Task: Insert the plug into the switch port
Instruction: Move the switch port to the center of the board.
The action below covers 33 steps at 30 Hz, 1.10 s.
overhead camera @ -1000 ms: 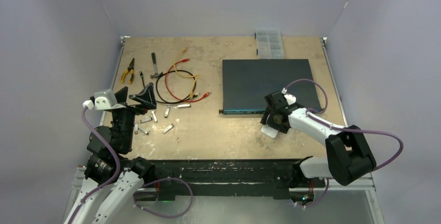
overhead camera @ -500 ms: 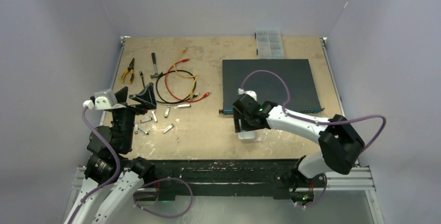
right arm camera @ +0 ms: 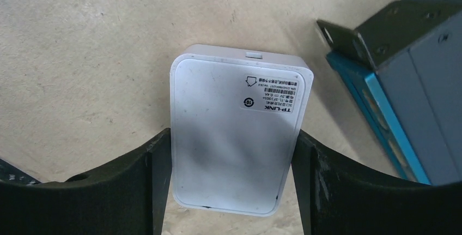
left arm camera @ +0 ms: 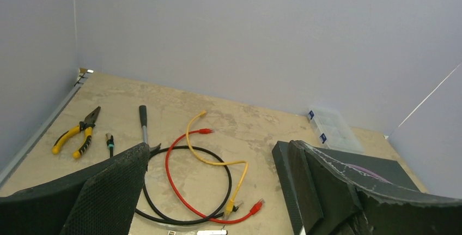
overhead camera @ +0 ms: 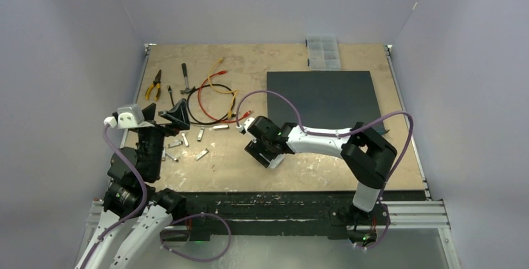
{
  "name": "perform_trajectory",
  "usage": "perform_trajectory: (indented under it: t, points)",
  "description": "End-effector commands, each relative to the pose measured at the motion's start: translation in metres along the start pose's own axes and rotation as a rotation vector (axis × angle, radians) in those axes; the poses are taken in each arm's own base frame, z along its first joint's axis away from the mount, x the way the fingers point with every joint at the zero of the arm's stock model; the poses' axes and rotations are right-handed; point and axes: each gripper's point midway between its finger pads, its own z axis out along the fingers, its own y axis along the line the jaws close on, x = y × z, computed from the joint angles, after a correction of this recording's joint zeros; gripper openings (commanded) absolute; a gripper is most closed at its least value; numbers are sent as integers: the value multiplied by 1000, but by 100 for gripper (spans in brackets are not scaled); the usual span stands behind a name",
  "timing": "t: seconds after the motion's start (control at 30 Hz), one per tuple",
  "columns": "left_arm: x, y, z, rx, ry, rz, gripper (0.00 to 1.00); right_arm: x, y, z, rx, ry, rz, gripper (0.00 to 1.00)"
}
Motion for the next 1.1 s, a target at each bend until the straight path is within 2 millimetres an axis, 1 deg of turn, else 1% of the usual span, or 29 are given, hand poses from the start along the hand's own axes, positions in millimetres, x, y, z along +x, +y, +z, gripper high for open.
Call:
perform_trajectory:
  t: [0.0, 0.07, 0.1, 0.2, 0.27, 0.37, 0.47, 0.6, 0.67, 0.77, 0.87, 0.97, 1.03, 1.07]
  points:
    - [1, -4, 4, 12, 4, 16, 98, -15, -5, 7, 0, -32, -133, 61]
    - [3, -4, 5, 10, 10, 20, 98, -10, -4, 7, -2, -14, -135, 74]
    - [4, -4, 5, 10, 13, 22, 97, -8, -4, 6, -4, -9, -135, 79]
    - [7, -4, 7, 8, 24, 30, 97, -2, -4, 0, -11, -3, -129, 90]
    - [9, -4, 9, 5, 32, 33, 98, 3, 1, -7, -44, 1, -119, 93]
    - [12, -5, 11, 2, 43, 41, 97, 8, -3, -13, -28, 0, -117, 95]
    - [18, -5, 14, -3, 65, 54, 97, 14, -12, -18, 8, 2, -104, 95]
    - [27, -9, 19, 5, 101, 69, 97, 18, -27, -21, 46, -7, -46, 93]
    - [34, -11, 23, 12, 124, 76, 97, 18, -30, -24, 45, -24, -33, 93]
    - [45, -16, 29, 19, 166, 88, 98, 11, -27, -34, 20, -77, 15, 93]
    - [60, -19, 38, 14, 224, 102, 98, -1, -26, -50, 2, -146, 33, 94]
    - [82, -26, 50, 7, 307, 99, 99, -19, -24, -71, -26, -238, 51, 94]
    - [97, -31, 60, -3, 371, 96, 99, -34, -28, -89, -18, -320, 69, 95]
    - [101, -34, 67, -14, 393, 95, 99, -41, -32, -96, -11, -361, 81, 95]
